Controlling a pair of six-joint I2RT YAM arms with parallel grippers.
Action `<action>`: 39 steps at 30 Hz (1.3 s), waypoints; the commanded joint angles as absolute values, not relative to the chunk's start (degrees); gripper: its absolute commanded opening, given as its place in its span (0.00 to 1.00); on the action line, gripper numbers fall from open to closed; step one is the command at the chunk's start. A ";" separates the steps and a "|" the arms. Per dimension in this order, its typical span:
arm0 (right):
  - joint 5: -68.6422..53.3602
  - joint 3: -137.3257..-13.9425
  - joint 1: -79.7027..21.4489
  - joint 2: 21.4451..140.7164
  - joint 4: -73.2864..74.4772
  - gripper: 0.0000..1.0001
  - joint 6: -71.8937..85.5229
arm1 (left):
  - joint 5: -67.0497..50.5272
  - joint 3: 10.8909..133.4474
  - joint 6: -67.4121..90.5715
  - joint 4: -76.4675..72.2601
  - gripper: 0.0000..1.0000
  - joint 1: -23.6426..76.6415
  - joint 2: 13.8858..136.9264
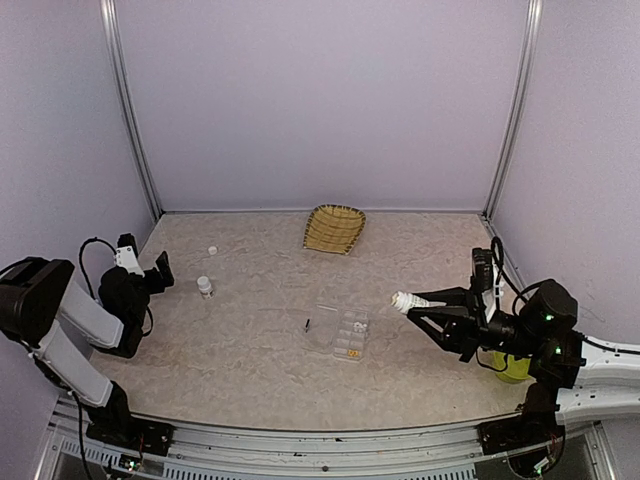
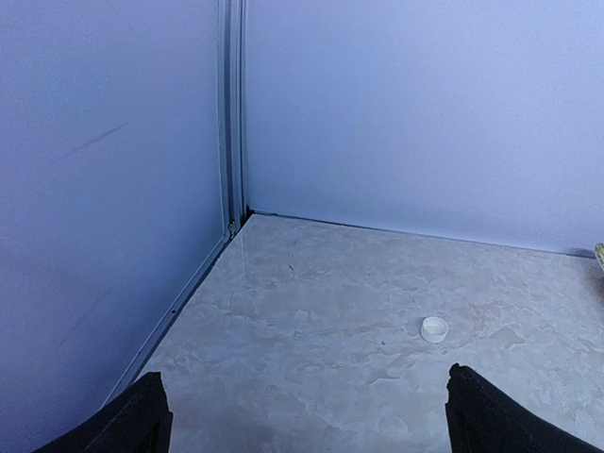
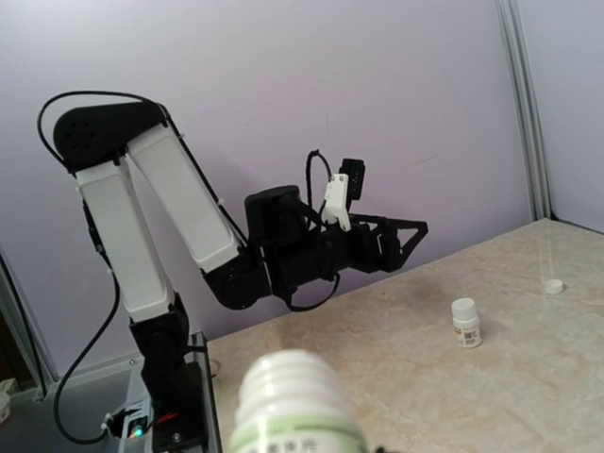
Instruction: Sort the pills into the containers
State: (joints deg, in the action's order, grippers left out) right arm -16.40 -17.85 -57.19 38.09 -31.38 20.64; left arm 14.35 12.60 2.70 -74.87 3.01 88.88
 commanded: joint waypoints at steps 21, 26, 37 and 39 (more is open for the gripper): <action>-14.12 -17.68 -56.75 41.16 -32.20 0.18 19.96 | 13.02 30.82 0.51 -37.48 0.99 17.12 74.54; -14.12 -17.41 -56.76 42.93 -33.67 0.17 19.98 | -4.07 30.87 2.24 -39.12 0.99 24.69 67.56; -15.52 -17.66 -56.69 44.21 -35.70 0.18 20.64 | -24.69 36.48 4.15 -44.89 0.99 41.49 71.19; -15.81 -17.73 -56.64 44.29 -35.70 0.18 20.57 | -24.14 39.17 3.08 -44.34 0.99 45.78 73.99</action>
State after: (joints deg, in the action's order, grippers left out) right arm -14.92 -17.82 -57.17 44.12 -33.28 20.49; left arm -20.51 33.91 4.58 -44.40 39.70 70.28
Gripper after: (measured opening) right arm 0.269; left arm 0.988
